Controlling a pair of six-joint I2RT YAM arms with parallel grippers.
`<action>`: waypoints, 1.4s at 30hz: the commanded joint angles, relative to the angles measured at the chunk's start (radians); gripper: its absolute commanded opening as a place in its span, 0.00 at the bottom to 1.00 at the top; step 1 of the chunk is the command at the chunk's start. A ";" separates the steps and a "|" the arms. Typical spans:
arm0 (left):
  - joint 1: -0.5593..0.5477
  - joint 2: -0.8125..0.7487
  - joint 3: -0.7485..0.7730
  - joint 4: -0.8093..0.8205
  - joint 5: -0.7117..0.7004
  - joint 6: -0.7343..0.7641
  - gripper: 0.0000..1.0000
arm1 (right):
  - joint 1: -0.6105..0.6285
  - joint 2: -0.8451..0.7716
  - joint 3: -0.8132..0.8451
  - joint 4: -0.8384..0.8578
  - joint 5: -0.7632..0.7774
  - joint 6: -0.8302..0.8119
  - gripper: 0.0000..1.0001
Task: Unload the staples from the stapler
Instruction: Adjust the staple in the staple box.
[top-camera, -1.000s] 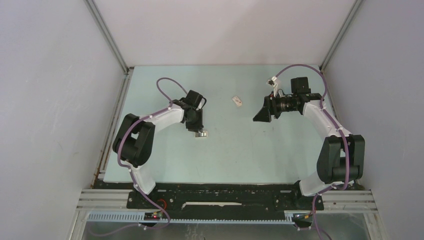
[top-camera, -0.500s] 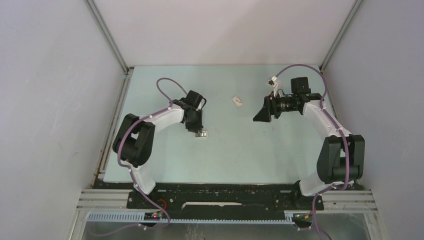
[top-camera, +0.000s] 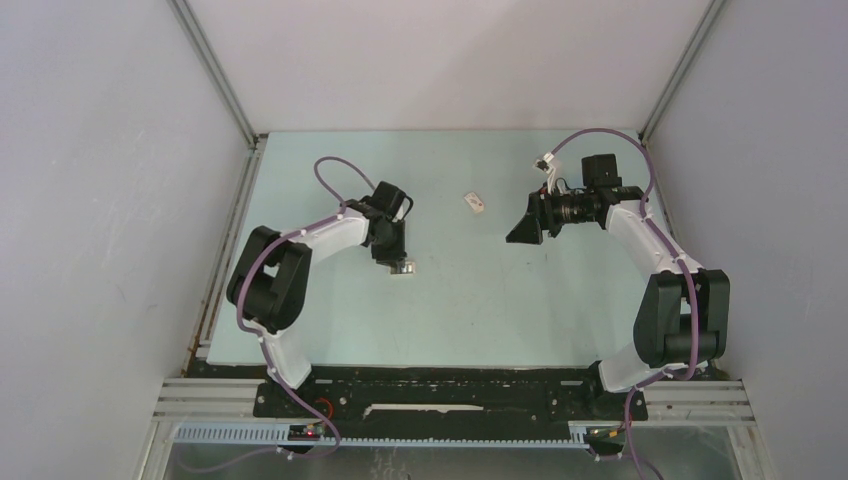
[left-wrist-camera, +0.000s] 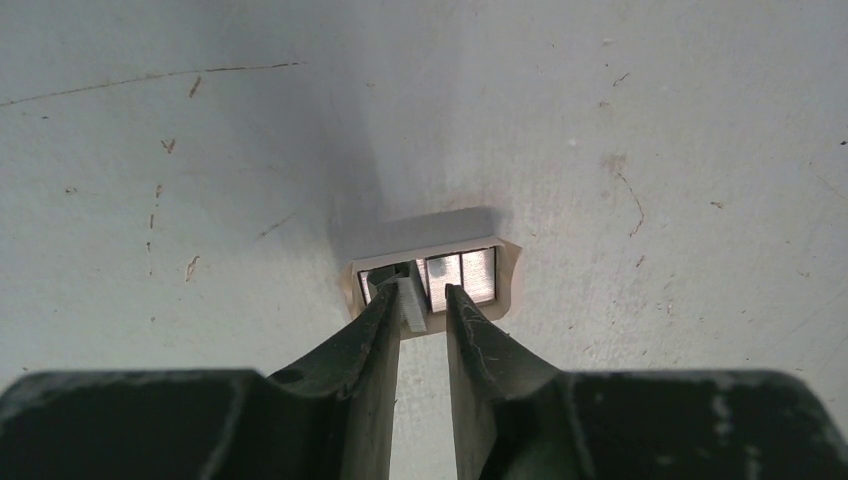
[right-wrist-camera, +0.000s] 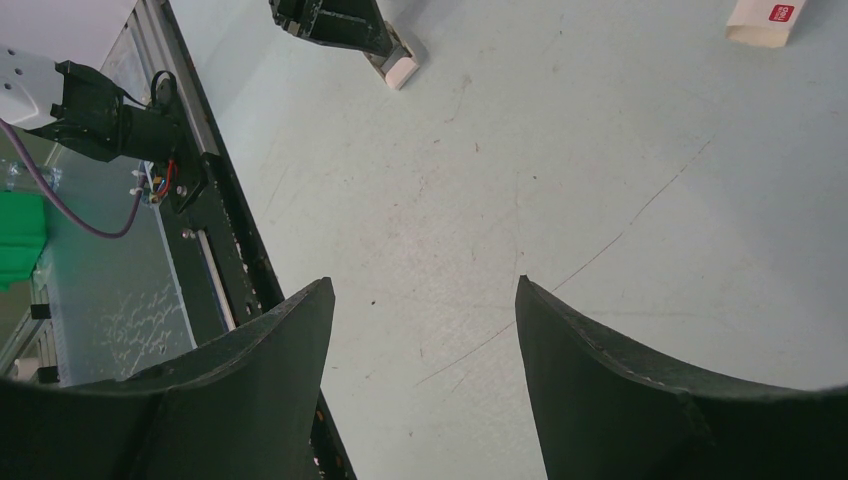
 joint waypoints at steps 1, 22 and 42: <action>0.003 0.007 -0.004 0.007 0.014 -0.016 0.29 | -0.004 -0.011 0.000 0.003 -0.016 -0.005 0.76; 0.002 -0.101 0.006 0.018 -0.001 -0.025 0.27 | -0.006 -0.014 -0.001 0.003 -0.016 -0.004 0.76; 0.003 0.001 0.009 0.032 -0.004 -0.033 0.21 | -0.006 -0.016 -0.001 0.003 -0.016 -0.005 0.76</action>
